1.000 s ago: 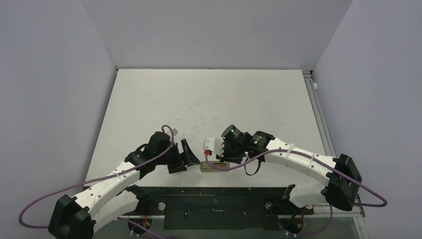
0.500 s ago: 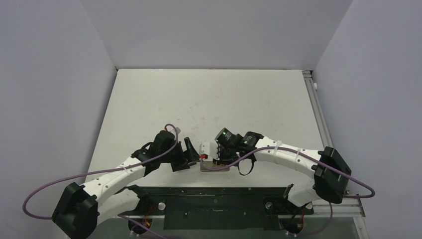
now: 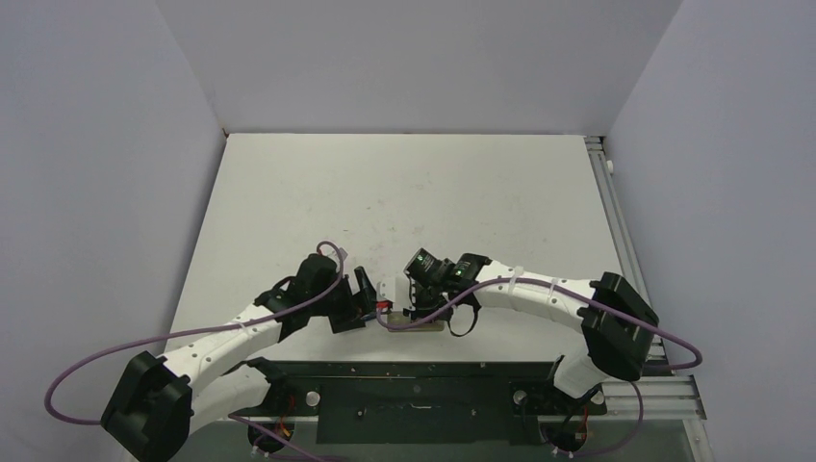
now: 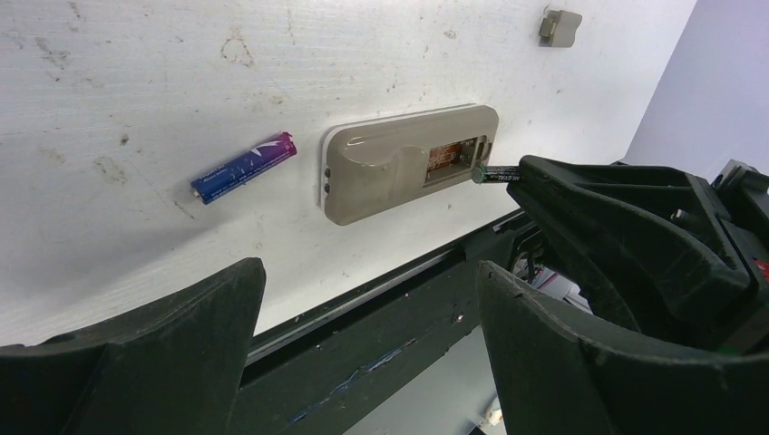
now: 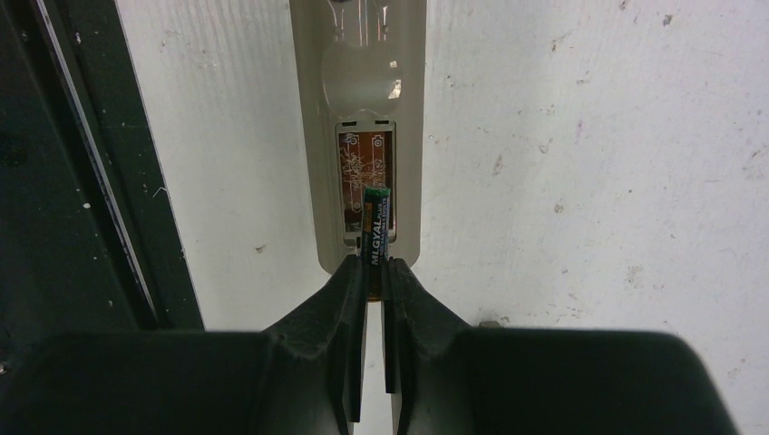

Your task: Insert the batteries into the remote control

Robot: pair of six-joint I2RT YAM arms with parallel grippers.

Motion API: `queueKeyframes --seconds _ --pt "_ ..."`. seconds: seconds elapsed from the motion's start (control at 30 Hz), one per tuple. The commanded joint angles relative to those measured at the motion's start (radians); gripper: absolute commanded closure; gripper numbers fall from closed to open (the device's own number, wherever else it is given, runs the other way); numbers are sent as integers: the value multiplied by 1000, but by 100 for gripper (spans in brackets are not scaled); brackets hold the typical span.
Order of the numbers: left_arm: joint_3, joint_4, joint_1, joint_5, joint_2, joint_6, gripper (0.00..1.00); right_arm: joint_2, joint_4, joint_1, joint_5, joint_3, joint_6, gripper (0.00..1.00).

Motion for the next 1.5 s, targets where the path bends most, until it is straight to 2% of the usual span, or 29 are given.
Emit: queueKeyframes --seconds 0.0,1.47 --pt "-9 40 9 12 -12 6 17 26 18 10 4 51 -22 92" --pt "-21 13 43 35 -46 32 17 134 -26 46 9 78 -37 91"
